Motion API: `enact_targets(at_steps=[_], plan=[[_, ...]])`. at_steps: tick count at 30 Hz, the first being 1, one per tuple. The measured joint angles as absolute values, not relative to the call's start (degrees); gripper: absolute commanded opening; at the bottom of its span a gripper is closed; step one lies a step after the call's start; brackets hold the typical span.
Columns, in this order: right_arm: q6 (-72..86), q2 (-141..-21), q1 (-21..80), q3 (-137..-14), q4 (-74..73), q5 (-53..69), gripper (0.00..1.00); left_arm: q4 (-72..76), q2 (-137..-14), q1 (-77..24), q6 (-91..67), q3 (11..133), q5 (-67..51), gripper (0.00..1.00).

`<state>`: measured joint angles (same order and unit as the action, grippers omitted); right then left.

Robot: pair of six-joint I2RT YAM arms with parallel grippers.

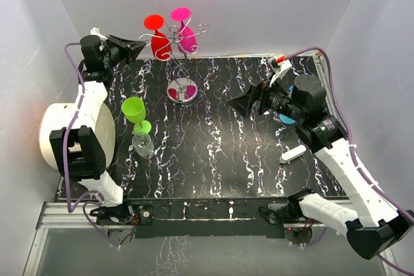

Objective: Take the wine glass off the wine glass rack

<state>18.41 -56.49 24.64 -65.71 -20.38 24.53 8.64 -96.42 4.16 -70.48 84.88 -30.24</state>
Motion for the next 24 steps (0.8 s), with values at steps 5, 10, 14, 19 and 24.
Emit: enact_targets(at_steps=[5, 10, 14, 19, 24], plan=[[19.07, -56.51, 24.64, -65.71, -20.29, 24.84, 0.98, 12.14, -94.89, 2.85, -75.09, 81.78, -26.98, 0.02], [19.97, -56.51, 24.64, -65.10, -19.20, 25.04, 0.98, 13.98, -92.97, 0.05, -78.89, 79.46, -23.07, 0.00], [21.17, -57.39, 24.64, -64.97, -18.94, 25.04, 0.98, 14.22, -91.66, -2.15, -81.01, 78.59, -20.53, 0.00], [23.44, -60.84, 24.64, -65.08, -17.58, 25.52, 0.98, 13.76, -88.71, -3.92, -83.48, 75.57, -16.93, 0.00], [26.06, -65.30, 24.64, -65.17, -16.16, 26.79, 0.98, 12.34, -85.45, -6.04, -85.21, 72.88, -13.43, 0.00]])
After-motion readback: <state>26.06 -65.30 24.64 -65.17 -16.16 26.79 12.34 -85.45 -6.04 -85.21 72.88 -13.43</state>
